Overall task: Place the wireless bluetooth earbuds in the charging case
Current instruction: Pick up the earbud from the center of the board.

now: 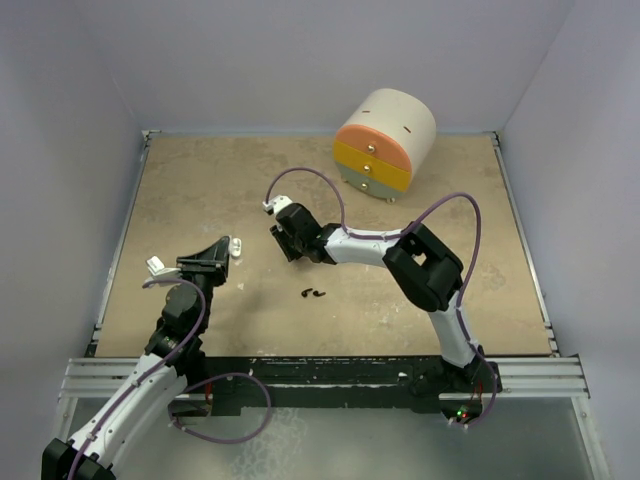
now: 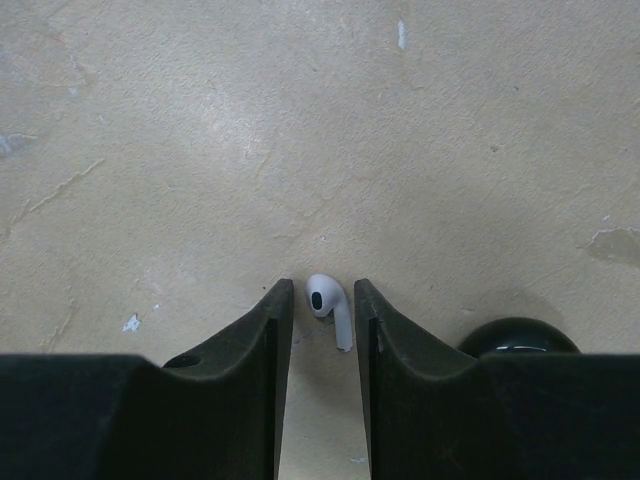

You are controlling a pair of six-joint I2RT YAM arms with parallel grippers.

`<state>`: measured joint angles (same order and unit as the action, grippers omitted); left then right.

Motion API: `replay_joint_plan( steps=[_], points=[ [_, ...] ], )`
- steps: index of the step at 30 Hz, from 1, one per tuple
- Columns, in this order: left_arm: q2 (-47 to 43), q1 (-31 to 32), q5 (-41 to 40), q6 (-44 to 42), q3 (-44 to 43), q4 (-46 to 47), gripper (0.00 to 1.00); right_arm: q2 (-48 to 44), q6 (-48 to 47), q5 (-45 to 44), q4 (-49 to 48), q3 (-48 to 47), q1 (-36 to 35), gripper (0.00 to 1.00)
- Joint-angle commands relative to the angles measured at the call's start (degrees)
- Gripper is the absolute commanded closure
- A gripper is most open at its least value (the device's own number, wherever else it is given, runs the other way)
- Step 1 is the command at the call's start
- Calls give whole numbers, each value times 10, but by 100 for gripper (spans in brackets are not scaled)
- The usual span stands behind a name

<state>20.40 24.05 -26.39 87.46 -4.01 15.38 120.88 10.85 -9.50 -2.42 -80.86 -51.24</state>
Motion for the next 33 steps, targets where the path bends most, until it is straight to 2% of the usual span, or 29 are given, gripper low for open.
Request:
replay_joint_plan(
  steps=[1, 28, 30, 33],
  points=[
    [0, -3, -4, 13, 0, 20, 100, 7, -6, 3, 4, -15, 4, 67],
    [4, -2, -3, 14, 0, 23, 100, 16, -12, 7, 21, -30, 10, 76],
    [3, -3, -3, 13, 1, 23, 100, 17, -13, 6, 26, -34, 10, 80],
    [4, -3, -3, 13, 1, 24, 100, 18, -12, 4, 30, -36, 10, 93]
  ],
)
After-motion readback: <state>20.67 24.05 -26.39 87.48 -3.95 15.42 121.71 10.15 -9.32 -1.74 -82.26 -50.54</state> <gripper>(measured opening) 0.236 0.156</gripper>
